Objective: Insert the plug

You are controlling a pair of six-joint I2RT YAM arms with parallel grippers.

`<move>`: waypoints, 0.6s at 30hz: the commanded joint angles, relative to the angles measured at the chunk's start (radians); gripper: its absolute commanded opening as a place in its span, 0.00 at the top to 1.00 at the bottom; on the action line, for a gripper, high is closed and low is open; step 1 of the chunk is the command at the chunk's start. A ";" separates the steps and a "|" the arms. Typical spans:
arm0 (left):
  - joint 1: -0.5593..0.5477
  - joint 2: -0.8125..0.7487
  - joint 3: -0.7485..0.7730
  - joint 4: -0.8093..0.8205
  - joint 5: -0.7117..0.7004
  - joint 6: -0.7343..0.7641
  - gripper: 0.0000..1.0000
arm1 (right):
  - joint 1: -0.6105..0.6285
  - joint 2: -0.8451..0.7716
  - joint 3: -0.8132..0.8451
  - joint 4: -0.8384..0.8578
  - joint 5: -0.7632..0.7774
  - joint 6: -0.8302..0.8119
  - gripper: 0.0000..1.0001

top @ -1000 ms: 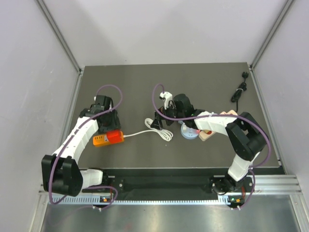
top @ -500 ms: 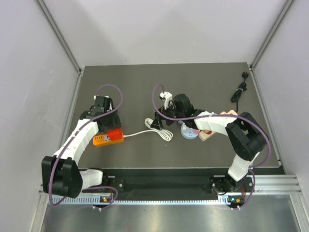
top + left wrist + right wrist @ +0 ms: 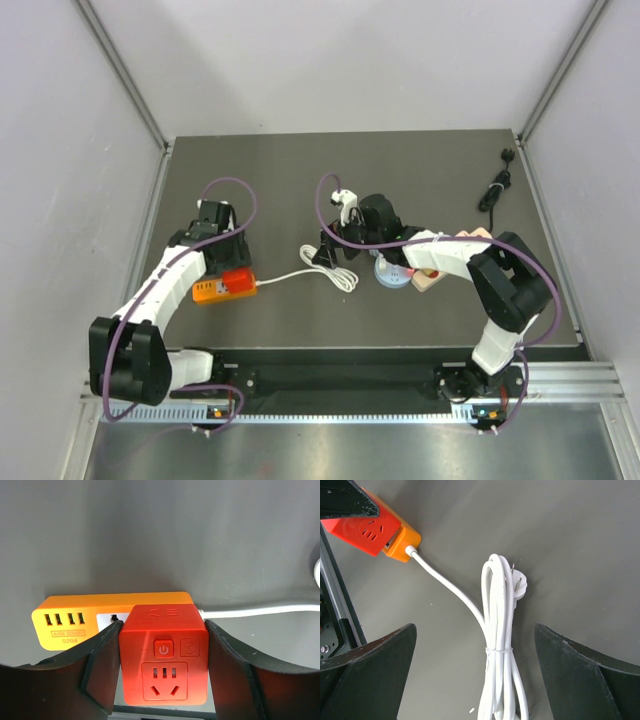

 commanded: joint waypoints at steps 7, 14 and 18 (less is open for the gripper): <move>-0.059 0.013 -0.031 0.040 -0.044 -0.029 1.00 | -0.005 -0.025 0.003 0.042 -0.012 0.007 0.00; -0.142 -0.001 -0.115 0.108 -0.134 -0.162 1.00 | -0.010 -0.039 -0.012 0.056 -0.012 0.014 0.00; -0.143 -0.021 -0.178 0.155 -0.159 -0.225 1.00 | -0.016 -0.052 -0.026 0.068 -0.012 0.021 0.00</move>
